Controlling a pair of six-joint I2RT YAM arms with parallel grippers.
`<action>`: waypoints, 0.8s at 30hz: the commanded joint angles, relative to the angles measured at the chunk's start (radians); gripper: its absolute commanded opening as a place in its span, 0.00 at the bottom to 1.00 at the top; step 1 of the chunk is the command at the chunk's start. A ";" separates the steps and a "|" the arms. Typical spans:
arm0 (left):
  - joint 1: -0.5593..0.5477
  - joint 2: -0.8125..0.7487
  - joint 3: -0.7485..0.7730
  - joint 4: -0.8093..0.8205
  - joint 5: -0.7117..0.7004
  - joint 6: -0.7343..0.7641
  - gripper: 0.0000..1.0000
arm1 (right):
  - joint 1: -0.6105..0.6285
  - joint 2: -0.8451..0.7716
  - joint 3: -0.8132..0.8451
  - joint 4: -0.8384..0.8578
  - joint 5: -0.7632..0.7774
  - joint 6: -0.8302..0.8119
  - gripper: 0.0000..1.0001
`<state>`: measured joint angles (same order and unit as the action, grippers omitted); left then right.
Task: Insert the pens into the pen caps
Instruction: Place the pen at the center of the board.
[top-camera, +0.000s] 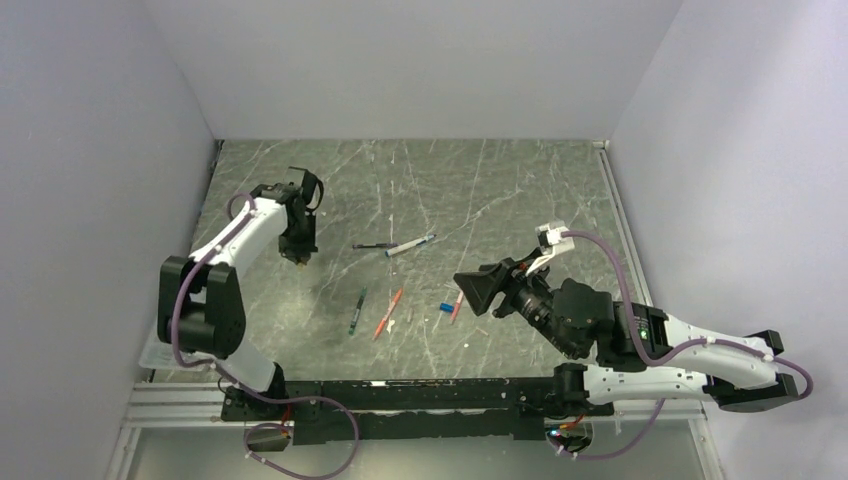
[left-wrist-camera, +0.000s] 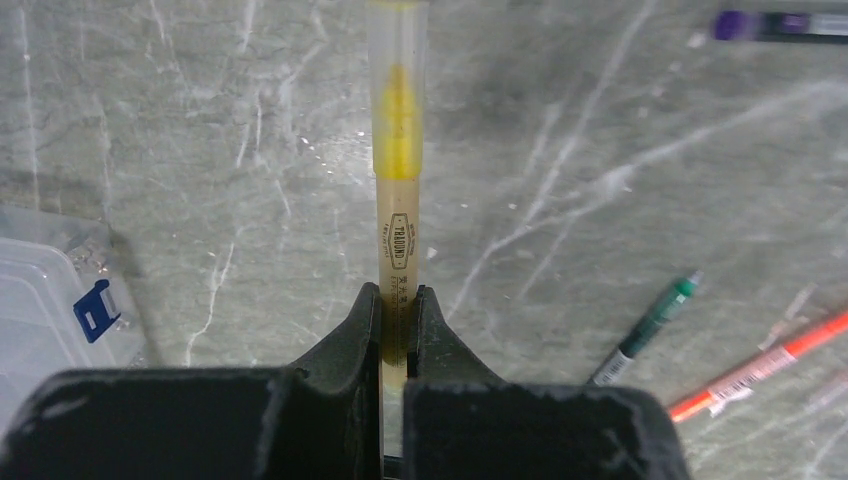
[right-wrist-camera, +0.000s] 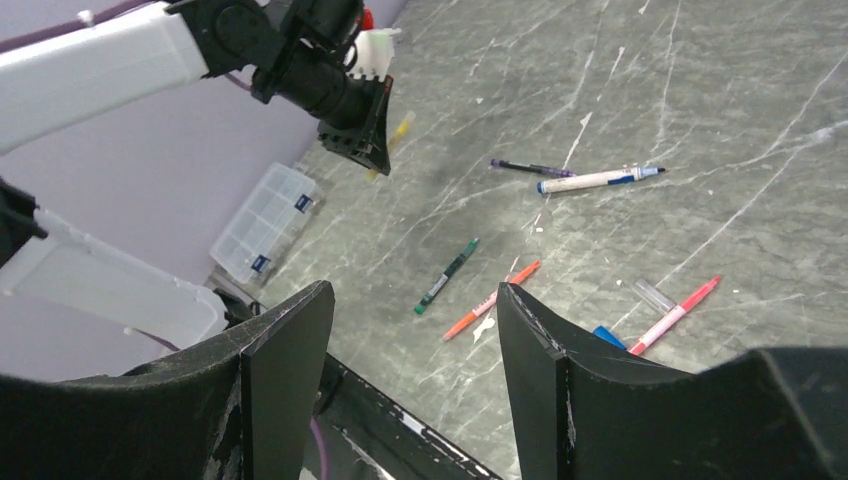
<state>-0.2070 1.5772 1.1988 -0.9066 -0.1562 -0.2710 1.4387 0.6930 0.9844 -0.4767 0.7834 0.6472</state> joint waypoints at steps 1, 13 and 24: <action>0.039 0.072 0.036 -0.006 -0.053 0.015 0.00 | 0.003 -0.018 -0.006 0.034 -0.031 -0.030 0.65; 0.071 0.235 0.086 0.002 -0.033 0.014 0.00 | 0.003 -0.079 -0.030 -0.008 -0.052 0.002 0.65; 0.110 0.289 0.068 0.034 0.010 0.006 0.24 | 0.003 -0.073 -0.020 -0.031 -0.035 0.007 0.65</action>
<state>-0.1085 1.8526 1.2644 -0.8871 -0.1711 -0.2649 1.4387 0.6109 0.9539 -0.5034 0.7418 0.6514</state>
